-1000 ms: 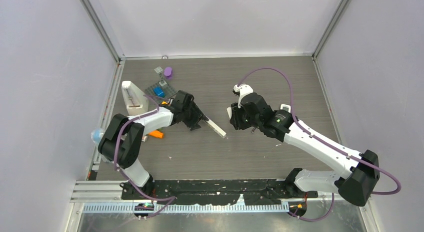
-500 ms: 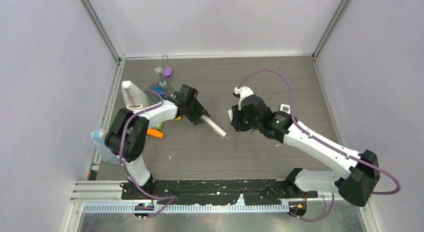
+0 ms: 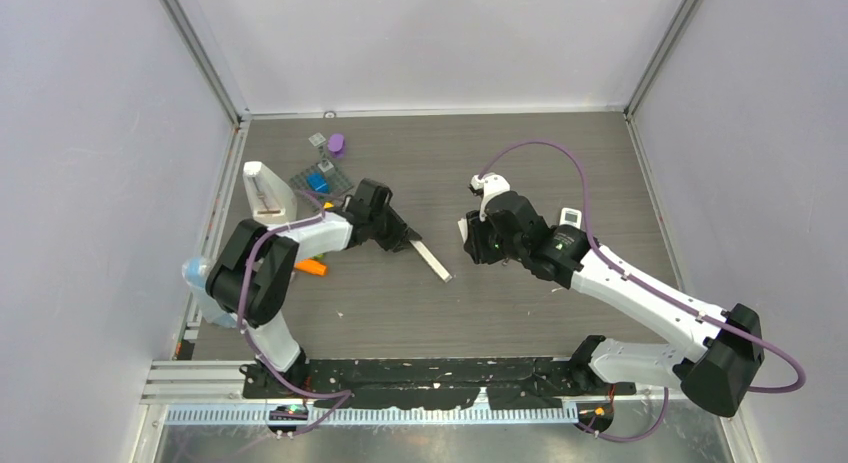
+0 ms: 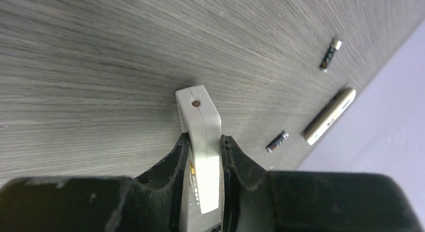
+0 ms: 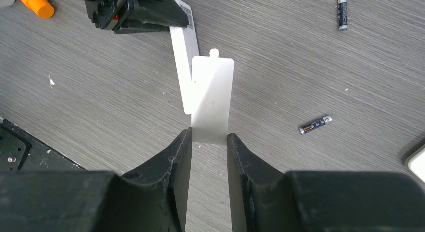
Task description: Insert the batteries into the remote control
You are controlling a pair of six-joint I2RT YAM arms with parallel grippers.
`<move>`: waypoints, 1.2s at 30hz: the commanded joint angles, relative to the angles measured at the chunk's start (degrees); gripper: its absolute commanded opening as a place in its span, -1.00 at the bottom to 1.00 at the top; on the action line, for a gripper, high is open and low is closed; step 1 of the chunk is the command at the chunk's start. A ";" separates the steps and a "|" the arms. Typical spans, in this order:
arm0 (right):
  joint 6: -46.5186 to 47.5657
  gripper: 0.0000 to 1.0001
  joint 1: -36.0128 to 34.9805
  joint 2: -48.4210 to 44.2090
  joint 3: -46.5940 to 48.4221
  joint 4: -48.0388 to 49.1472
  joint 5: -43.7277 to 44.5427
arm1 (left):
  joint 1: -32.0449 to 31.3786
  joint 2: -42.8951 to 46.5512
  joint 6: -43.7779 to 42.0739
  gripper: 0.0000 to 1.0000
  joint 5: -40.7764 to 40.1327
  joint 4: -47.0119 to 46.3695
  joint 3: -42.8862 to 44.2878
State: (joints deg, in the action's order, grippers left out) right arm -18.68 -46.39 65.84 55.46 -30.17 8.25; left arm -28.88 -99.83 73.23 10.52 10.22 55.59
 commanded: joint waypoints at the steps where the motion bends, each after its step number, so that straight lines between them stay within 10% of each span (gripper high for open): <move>1: -0.53 -0.50 0.14 -1.77 -0.29 1.97 1.32 | -0.38 1.11 -0.81 -0.83 3.60 -12.45 -7.68; 20: -1.07 -0.52 0.14 -1.64 -1.48 3.19 0.43 | -0.38 -0.66 -5.26 -0.39 1.71 -62.65 -37.13; 36: 1.05 -0.53 0.16 -1.71 -2.17 4.44 -3.20 | -0.32 20.06 -7.83 0.26 -4.99 -35.10 -36.98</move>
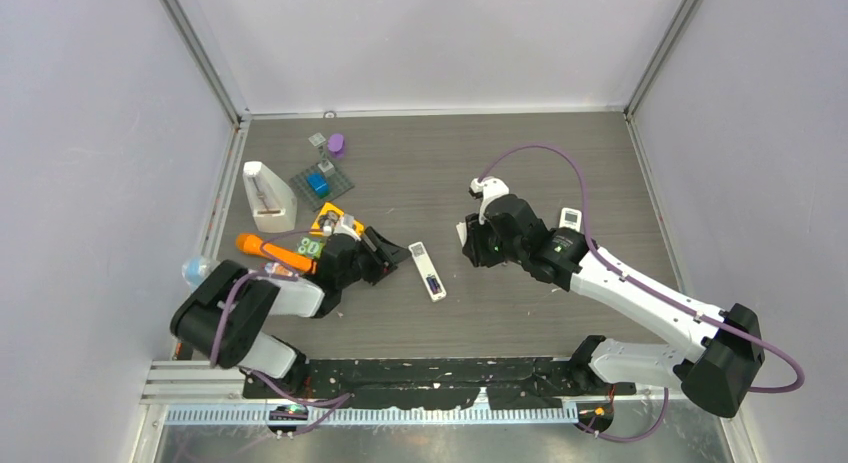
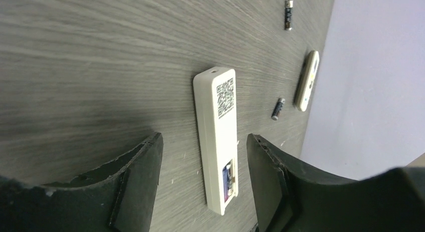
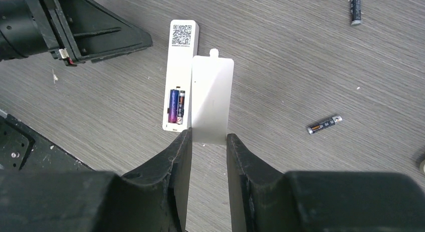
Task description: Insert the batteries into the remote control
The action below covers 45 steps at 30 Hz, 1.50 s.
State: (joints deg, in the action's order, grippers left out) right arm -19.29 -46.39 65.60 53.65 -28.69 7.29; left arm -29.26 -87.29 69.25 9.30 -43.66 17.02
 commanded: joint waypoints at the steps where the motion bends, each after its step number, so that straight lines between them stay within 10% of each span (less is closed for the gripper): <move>1: 2.69 -0.53 0.16 -1.51 -0.42 3.60 -2.83 | 0.00 10.30 -4.63 0.27 -3.77 22.37 2.54; 11: 11.59 -0.54 -2.55 -1.10 0.99 8.37 -13.52 | -0.01 31.71 -16.75 0.36 5.58 43.30 18.55; 32: 16.11 -0.54 -7.83 3.04 9.43 7.60 -14.38 | 0.08 24.15 -17.76 0.07 31.14 38.24 27.66; 41: 15.84 -0.53 -7.91 2.75 9.24 7.16 -14.13 | 0.87 24.11 -15.52 -0.86 30.85 36.88 26.21; 45: 11.50 -0.06 -7.71 1.83 9.22 7.05 -11.48 | 0.87 24.23 -12.49 -1.00 31.14 33.84 25.94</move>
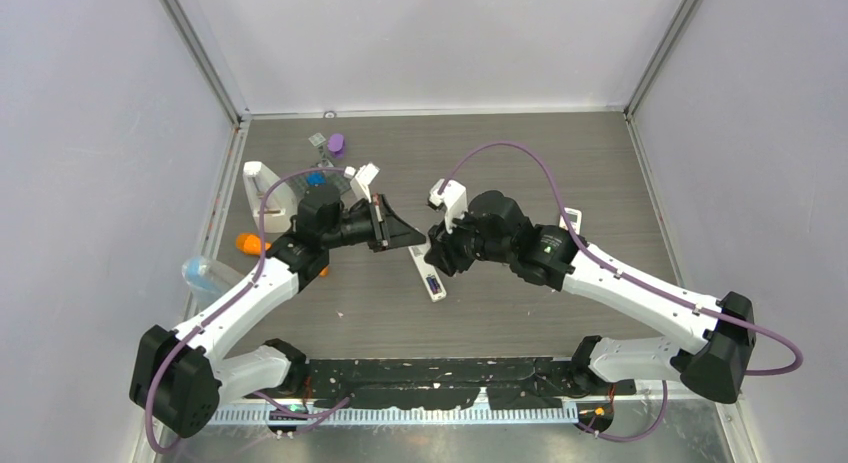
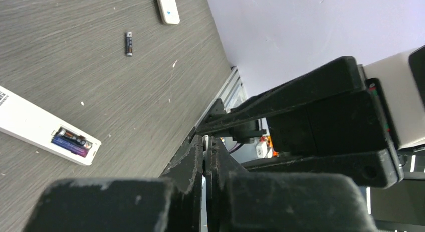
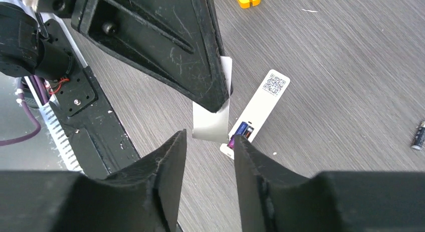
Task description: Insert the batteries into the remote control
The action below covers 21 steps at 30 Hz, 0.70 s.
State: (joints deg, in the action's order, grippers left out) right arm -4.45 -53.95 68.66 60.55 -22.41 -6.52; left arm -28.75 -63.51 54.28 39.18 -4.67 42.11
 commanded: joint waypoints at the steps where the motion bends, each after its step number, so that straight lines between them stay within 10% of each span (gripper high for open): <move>1: -4.72 0.24 0.10 -1.68 2.17 0.70 2.93 | 0.43 0.86 3.50 -1.00 0.80 -5.99 0.60; 9: -29.39 0.70 10.36 -10.07 -3.42 12.33 -5.01 | 0.72 5.44 18.66 -1.00 -7.18 -19.96 -2.86; 21: -55.16 0.39 12.96 -9.99 -7.10 33.85 -9.61 | 0.72 7.99 31.41 -1.00 -15.46 -29.13 -2.46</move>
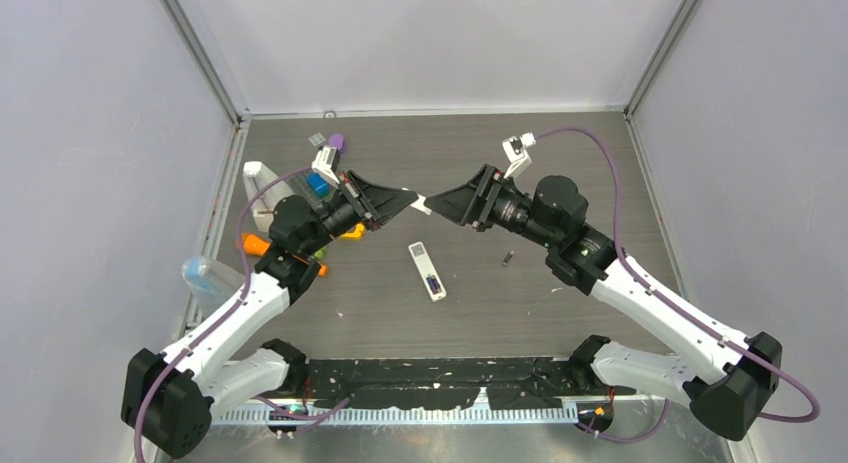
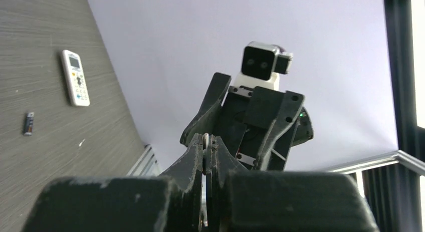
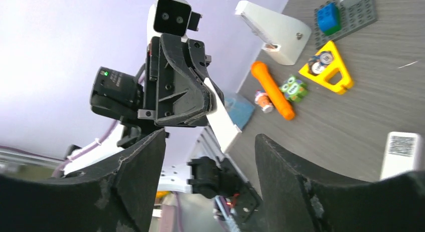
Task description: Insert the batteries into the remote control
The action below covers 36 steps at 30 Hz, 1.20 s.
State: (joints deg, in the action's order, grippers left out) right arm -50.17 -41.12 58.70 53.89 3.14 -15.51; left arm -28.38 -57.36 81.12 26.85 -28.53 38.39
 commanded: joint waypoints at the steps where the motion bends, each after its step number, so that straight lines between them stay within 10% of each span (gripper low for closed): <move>1: -9.91 0.31 0.14 0.04 -0.53 8.84 -0.26 | 0.34 1.97 5.22 -1.00 -3.32 -5.28 1.25; 15: -15.50 -0.28 0.09 3.87 -1.71 13.37 -2.01 | 0.31 1.64 8.87 -1.00 -2.69 -6.57 1.35; 21: -16.58 -0.88 0.08 4.48 -1.99 14.77 -3.11 | 0.26 1.63 9.28 -0.98 -2.39 -6.75 0.48; 28: -13.08 -0.89 1.07 1.16 -3.44 9.06 -1.55 | 3.36 3.78 5.25 0.30 -1.00 -2.13 -2.28; 36: 11.20 -0.89 1.76 6.06 0.02 -18.86 0.37 | 17.02 10.81 -17.30 0.65 -2.64 37.65 -1.53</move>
State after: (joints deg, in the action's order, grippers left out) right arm -53.89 -39.11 60.88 50.92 -1.67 -15.57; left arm -15.22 -48.64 77.69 25.69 -12.99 35.20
